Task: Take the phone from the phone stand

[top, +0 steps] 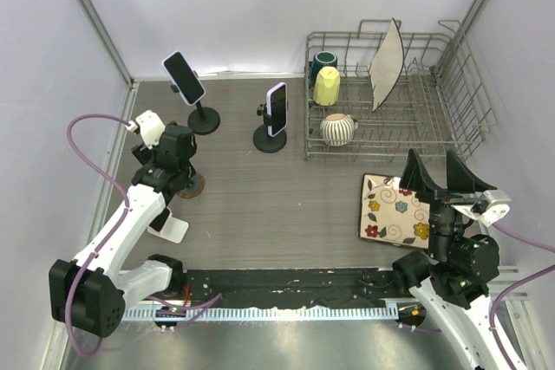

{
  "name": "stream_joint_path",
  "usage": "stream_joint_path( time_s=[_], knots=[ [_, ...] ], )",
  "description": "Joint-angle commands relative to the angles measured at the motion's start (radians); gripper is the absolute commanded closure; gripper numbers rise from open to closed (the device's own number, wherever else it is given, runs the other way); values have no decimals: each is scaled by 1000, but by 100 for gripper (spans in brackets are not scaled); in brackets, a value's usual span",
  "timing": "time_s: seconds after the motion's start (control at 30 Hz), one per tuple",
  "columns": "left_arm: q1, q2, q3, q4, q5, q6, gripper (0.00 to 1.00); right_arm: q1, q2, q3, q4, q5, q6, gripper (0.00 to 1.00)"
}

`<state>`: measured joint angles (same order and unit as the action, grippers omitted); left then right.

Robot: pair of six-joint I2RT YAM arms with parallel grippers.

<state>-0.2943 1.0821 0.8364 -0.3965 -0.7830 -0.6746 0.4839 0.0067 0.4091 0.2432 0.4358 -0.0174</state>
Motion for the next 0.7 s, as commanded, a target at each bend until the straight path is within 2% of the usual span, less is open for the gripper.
stream_joint_path(
  time_s=[0.0, 0.23, 0.4, 0.5, 0.67],
  knots=[
    [-2, -42, 36, 41, -24, 13, 66, 10, -4, 20, 2, 12, -7, 3],
    [-2, -68, 113, -10, 34, 47, 82, 12, -5, 30, -13, -17, -9, 3],
    [-2, -82, 199, -82, 106, 84, 89, 12, 27, 79, -48, -129, 16, 3],
    [-2, -91, 254, -142, 165, 101, 92, 12, 139, 164, -110, -222, 77, 3],
    [-2, -125, 297, -211, 276, 118, 97, 12, 490, 382, -324, -422, 160, 3]
  ],
)
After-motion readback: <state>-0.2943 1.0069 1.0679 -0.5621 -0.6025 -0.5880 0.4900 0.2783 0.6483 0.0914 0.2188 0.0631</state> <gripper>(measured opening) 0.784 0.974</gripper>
